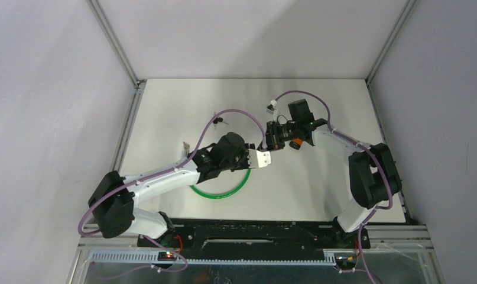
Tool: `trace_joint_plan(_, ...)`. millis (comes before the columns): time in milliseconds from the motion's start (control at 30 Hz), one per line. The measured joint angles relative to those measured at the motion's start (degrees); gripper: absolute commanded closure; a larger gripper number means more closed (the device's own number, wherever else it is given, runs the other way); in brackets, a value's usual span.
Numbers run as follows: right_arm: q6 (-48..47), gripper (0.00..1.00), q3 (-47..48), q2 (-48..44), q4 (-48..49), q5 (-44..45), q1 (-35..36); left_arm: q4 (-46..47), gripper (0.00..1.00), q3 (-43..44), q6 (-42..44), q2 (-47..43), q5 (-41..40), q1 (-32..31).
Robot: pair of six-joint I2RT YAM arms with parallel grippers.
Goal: Unlock with the key
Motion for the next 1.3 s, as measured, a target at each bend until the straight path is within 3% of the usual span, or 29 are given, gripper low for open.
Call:
trace_joint_plan(900, 0.9, 1.0, 1.2, 2.51, 1.86, 1.51, 3.02, -1.33, 1.0, 0.0, -0.63, 0.26, -0.94, -0.39)
trace_joint_plan(1300, 6.05, 1.0, 0.68, 5.2, 10.01, -0.17, 3.85, -1.92, 1.0, -0.04, -3.04, 0.26, -3.63, -0.2)
